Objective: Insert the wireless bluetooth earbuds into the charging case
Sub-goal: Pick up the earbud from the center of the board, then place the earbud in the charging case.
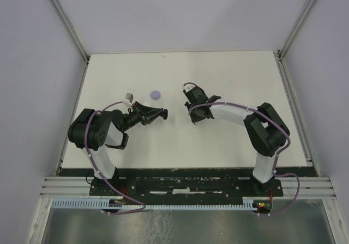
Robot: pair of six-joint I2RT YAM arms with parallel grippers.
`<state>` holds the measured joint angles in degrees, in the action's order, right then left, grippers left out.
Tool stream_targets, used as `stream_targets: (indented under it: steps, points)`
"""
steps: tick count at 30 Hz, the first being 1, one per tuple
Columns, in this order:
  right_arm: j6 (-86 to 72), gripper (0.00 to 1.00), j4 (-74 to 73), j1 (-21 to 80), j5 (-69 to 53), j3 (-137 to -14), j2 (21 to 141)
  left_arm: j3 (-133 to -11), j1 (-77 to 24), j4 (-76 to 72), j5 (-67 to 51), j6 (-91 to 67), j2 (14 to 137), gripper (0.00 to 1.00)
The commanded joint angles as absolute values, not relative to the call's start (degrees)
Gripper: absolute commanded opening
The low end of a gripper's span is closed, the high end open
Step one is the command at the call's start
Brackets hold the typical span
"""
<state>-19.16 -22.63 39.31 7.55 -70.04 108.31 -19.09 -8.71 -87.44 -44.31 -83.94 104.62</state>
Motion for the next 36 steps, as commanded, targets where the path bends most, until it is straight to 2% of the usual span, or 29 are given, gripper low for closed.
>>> stream_targets:
  steps: [1, 9, 14, 23, 36]
  points:
    - [-14.32, 0.02, -12.86, 39.33, 6.07, -66.60, 97.64, -20.17, -8.84, -99.12, -47.20, -87.56, 104.41, 0.03]
    - [-9.86, 0.01, 11.98, 38.38, -3.19, -54.02, 85.50, -25.30, -12.77, -99.05, -47.77, -95.54, 105.69, 0.03]
    - [-5.61, 0.01, 31.00, 38.38, -4.03, -44.00, 81.29, -27.87, -15.15, -99.07, -46.28, -98.04, 107.69, 0.03]
    - [-2.03, 0.01, 54.27, 38.41, -8.83, -34.35, 80.61, -29.63, -18.81, -99.13, -44.27, -100.99, 110.66, 0.03]
    - [-1.70, 0.02, 56.60, 38.66, -14.37, -33.00, 81.42, -30.67, -20.12, -99.14, -43.68, -100.50, 112.70, 0.03]
